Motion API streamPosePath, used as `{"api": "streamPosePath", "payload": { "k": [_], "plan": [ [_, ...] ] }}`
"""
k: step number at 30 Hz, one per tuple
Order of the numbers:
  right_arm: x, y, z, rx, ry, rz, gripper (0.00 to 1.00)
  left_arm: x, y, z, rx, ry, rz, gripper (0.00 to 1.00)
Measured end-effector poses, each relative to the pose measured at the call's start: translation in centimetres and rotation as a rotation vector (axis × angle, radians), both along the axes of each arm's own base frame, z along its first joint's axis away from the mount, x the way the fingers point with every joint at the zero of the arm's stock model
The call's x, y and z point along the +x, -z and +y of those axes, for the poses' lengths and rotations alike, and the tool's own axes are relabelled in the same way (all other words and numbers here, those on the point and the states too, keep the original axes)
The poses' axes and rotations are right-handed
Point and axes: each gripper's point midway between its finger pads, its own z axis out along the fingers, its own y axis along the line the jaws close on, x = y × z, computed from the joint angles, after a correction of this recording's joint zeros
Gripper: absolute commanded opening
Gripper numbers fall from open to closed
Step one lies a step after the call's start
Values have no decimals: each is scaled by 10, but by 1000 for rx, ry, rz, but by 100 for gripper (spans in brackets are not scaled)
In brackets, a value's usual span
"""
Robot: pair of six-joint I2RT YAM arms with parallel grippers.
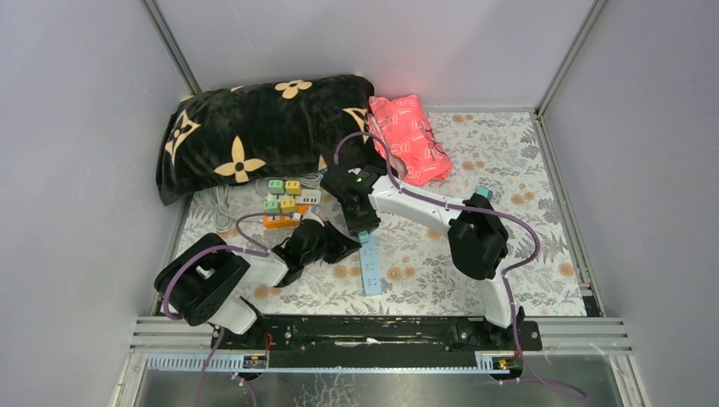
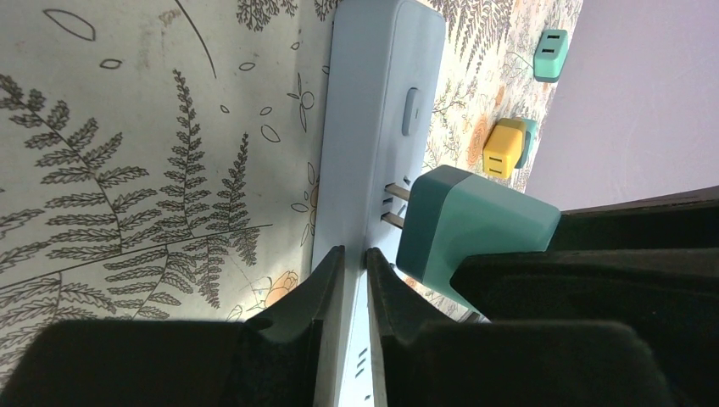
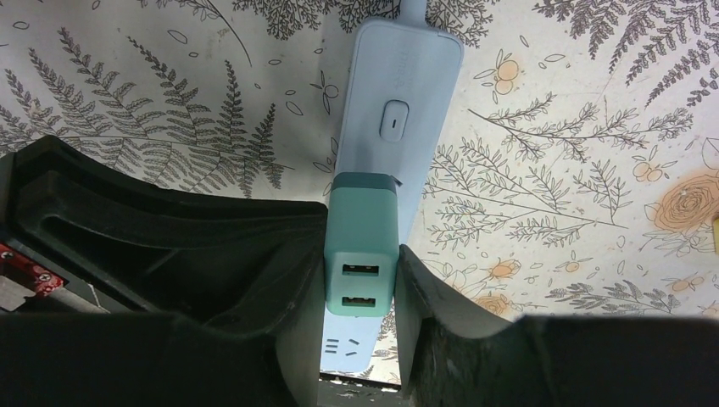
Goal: Insert the plug
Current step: Insert the plug into the socket.
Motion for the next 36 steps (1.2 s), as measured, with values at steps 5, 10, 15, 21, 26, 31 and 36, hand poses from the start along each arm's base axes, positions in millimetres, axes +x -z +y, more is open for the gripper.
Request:
{"api": "streamPosePath", "payload": {
  "k": [5, 10, 15, 21, 26, 31, 36],
  "plan": [
    [0, 0, 0, -13, 0, 6, 0, -1, 0, 0, 4, -1, -2, 20],
    [1, 1, -1, -15, 2, 6, 0, -2, -1, 0, 5, 1, 0, 20],
    [3, 1, -2, 0, 17, 18, 0, -3, 0, 0, 6, 3, 1, 21],
    [7, 7, 0, 18, 33, 30, 0, -3, 0, 0, 6, 3, 1, 21],
    [8, 12, -2, 35, 59, 48, 0, -3, 0, 0, 7, 4, 0, 21],
    [8, 13, -3, 51, 72, 40, 0, -4, 0, -1, 7, 5, 0, 21],
    [9, 14, -3, 51, 74, 39, 0, -4, 0, -1, 7, 5, 0, 21]
  ]
}}
